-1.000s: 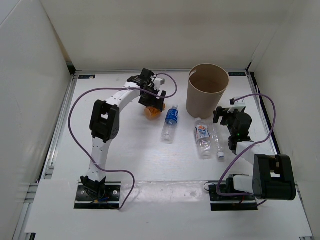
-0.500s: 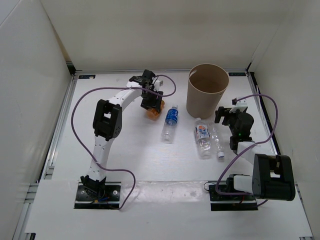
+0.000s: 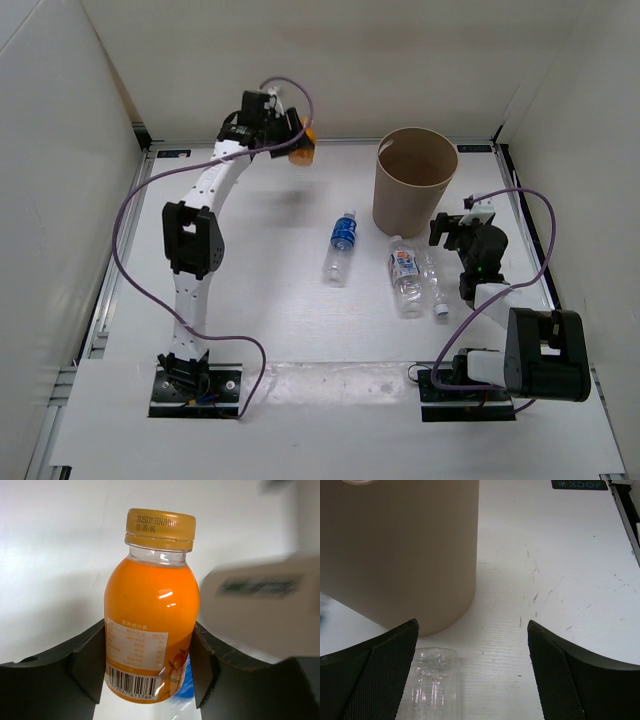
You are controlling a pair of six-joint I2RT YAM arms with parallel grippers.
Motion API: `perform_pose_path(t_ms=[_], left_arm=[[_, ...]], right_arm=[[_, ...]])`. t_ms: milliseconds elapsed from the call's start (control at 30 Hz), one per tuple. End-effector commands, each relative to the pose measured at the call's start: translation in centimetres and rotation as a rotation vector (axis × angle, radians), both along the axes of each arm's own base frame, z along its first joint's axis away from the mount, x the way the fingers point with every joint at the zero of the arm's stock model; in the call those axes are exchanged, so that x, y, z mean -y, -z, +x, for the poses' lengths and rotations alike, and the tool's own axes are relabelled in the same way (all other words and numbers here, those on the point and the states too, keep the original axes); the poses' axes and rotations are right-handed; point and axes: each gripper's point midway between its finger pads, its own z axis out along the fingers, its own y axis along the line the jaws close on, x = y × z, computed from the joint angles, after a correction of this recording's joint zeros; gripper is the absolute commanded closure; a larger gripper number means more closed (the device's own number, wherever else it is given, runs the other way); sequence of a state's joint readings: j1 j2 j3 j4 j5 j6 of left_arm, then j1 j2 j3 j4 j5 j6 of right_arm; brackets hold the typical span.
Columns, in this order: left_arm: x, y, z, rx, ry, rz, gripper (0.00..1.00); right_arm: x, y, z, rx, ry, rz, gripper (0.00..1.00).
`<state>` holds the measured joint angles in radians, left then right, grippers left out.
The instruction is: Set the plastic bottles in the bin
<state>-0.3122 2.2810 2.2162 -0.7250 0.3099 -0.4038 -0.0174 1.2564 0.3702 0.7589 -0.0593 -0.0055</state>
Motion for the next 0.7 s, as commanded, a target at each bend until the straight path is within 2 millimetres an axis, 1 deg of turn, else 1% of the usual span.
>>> perform_pose_path(t_ms=[0, 33, 67, 100, 133, 167, 200, 233, 267, 300, 333, 367, 400, 433, 467, 533, 600, 633, 667], left_arm=[[3.4, -16.6, 2.9, 0.322, -0.003, -0.463, 0.78], [4.3, -18.6, 3.6, 0.393, 0.019, -0.533, 0.80], [4.8, -19.8, 3.4, 0.410, 0.047, -0.587, 0.80], [6.2, -21.7, 3.4, 0.404, 0.049, -0.726, 0.81], [6.8, -24.4, 3.4, 0.494, 0.092, -0.799, 0.81], [7.2, -25.3, 3.2, 0.502, 0.104, -0.846, 0.83], [9.2, -24.4, 3.1, 0.436, 0.124, -0.908, 0.83], [9.3, -29.1, 1.4, 0.525, 0.180, -0.951, 0.83], [10.4, -27.3, 2.0, 0.492, 0.185, -0.949, 0.83], [12.1, -28.0, 0.7, 0.493, 0.219, -0.962, 0.84], [13.0, -27.2, 0.4, 0.477, 0.226, -0.959, 0.84], [14.0, -27.6, -0.8, 0.475, 0.243, -0.958, 0.84], [15.3, -27.1, -1.6, 0.472, 0.262, -0.945, 0.84], [16.6, -26.2, -2.4, 0.443, 0.277, -0.932, 0.84], [17.2, -26.3, -3.2, 0.440, 0.293, -0.921, 0.84], [19.6, -25.1, -5.2, 0.398, 0.356, -0.897, 0.84], [21.1, -23.2, -5.8, 0.364, 0.392, -0.864, 0.84], [22.6, -22.5, -7.2, 0.343, 0.429, -0.845, 0.84], [23.1, -22.3, -7.7, 0.339, 0.440, -0.837, 0.84]], right_arm=[[0.0, -1.6, 0.5, 0.061, -0.001, -0.003, 0.10], [0.0, -1.6, 0.5, 0.061, -0.001, -0.003, 0.10], [0.0, -1.5, 0.5, 0.060, -0.001, -0.003, 0.10], [0.0, -1.6, 0.5, 0.061, 0.000, -0.003, 0.10], [0.0, -1.5, 0.5, 0.060, -0.002, -0.005, 0.10], [0.0, -1.5, 0.5, 0.058, -0.001, -0.003, 0.10], [0.0, -1.5, 0.5, 0.060, -0.001, -0.003, 0.10], [0.0, -1.5, 0.5, 0.060, -0.003, -0.003, 0.10], [0.0, -1.5, 0.5, 0.058, -0.003, -0.003, 0.10], [0.0, -1.7, 0.5, 0.064, -0.003, -0.003, 0.10], [0.0, -1.6, 0.5, 0.063, -0.003, -0.003, 0.10], [0.0, -1.6, 0.5, 0.060, -0.003, -0.003, 0.10], [0.0, -1.5, 0.5, 0.060, -0.003, -0.003, 0.10], [-0.1, -1.7, 0.5, 0.065, -0.006, -0.002, 0.10], [0.0, -1.6, 0.5, 0.062, -0.003, -0.003, 0.10], [0.0, -1.6, 0.6, 0.063, -0.003, -0.003, 0.10], [0.0, -1.6, 0.5, 0.061, -0.003, -0.003, 0.10], [0.1, -1.6, 0.5, 0.063, -0.001, -0.003, 0.10], [0.0, -1.5, 0.5, 0.060, -0.003, -0.003, 0.10]])
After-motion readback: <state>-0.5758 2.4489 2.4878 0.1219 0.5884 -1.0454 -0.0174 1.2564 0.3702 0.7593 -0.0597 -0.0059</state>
